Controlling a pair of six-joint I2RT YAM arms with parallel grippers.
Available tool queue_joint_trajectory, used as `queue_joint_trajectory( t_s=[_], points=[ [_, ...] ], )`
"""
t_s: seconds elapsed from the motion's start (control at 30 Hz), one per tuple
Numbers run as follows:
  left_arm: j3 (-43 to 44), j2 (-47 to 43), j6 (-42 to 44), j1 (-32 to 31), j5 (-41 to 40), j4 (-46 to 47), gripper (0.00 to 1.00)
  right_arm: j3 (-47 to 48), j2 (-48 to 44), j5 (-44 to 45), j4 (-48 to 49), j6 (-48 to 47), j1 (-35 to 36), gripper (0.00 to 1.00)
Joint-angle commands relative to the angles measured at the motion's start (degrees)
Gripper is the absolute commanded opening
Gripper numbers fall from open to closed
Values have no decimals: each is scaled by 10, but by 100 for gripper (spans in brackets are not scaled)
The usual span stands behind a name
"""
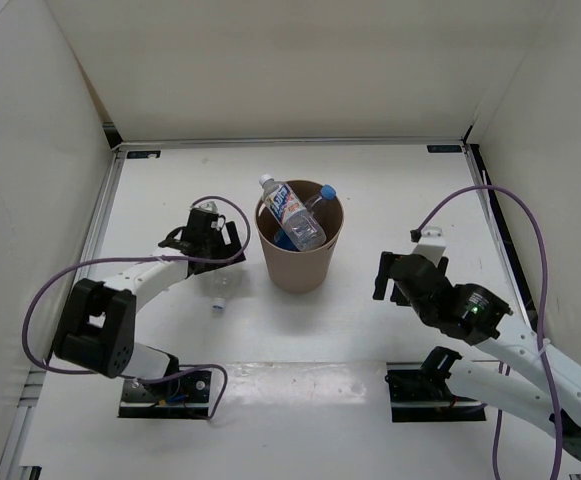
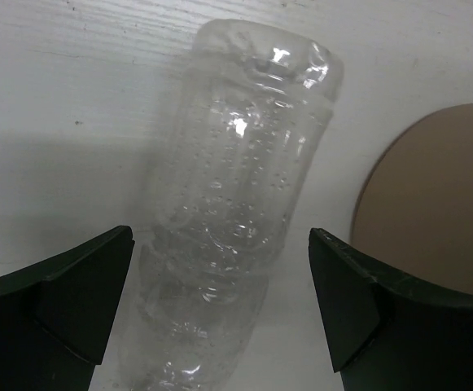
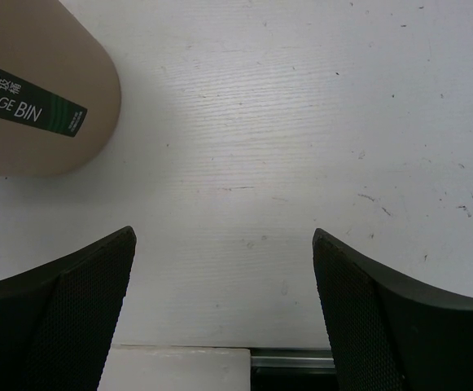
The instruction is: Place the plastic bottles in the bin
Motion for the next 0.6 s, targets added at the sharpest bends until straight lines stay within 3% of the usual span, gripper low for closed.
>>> queue_joint_trajectory(
  t_s=[0.0,0.17,0.3,0.57],
  points=[
    [6,11,-7,15,43,35,99,1,3,1,17,-8,-4,90],
    [5,28,-7,25,66,45,91,2,10,-1,18,-7,-7,90],
    [0,3,-3,27,73,43,72,5,21,-4,16,-9,-14,90],
    [50,-255,39,26,2,-61,63,8,31,-3,14,-6,-22,90]
  ],
)
